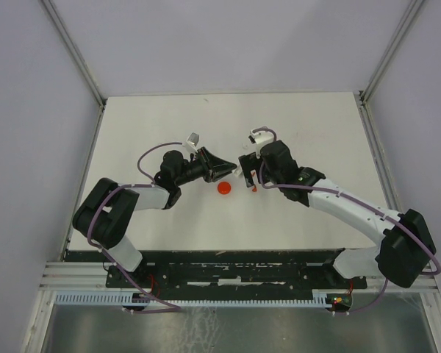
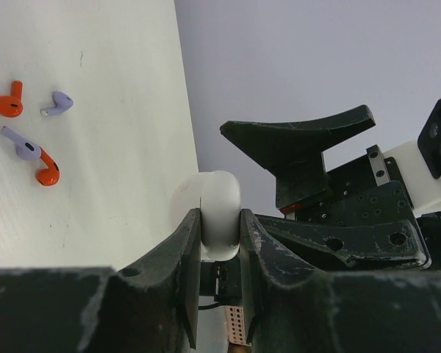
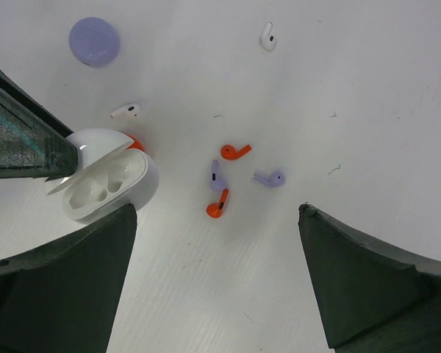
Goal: Insert the wireless bluetooth earbuds into the charging case
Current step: Open the charging case.
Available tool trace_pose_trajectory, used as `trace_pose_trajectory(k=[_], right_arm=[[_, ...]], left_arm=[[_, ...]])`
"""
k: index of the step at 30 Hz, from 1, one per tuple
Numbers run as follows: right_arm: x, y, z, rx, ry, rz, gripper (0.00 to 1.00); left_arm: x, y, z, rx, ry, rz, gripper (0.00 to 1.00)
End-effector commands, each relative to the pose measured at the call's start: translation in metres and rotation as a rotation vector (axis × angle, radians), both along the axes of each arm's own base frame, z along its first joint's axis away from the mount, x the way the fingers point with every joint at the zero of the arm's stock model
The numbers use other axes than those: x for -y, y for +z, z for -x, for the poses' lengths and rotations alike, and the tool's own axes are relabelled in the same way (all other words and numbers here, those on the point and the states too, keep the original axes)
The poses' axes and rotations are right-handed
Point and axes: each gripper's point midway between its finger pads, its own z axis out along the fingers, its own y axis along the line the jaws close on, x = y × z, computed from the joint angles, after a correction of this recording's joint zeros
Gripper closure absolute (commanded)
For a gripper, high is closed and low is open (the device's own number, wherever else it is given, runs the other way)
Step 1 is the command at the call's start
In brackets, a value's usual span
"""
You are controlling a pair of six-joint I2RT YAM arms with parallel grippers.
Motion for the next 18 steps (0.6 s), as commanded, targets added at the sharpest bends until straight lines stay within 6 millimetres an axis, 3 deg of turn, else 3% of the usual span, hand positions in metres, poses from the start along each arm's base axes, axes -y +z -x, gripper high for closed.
trace_pose_trajectory(k=[1, 12, 18], right_arm=[[-0.01, 0.027, -0.019, 0.068, -0.028, -0.076, 0.0], [-0.023, 0.022, -0.033, 0.068, -0.03, -0.114, 0.0], [-0.005, 0.026, -0.028, 0.085, -0.074, -0.111, 0.0]], left_arm=[[0.002, 0.02, 0.003, 0.083, -0.014, 0.036, 0.97], [0.002, 0.017, 0.002, 0.068, -0.001, 0.051, 0.97], [-0.016, 0.02, -0.005, 0.05, 0.143, 0.093, 0.97]])
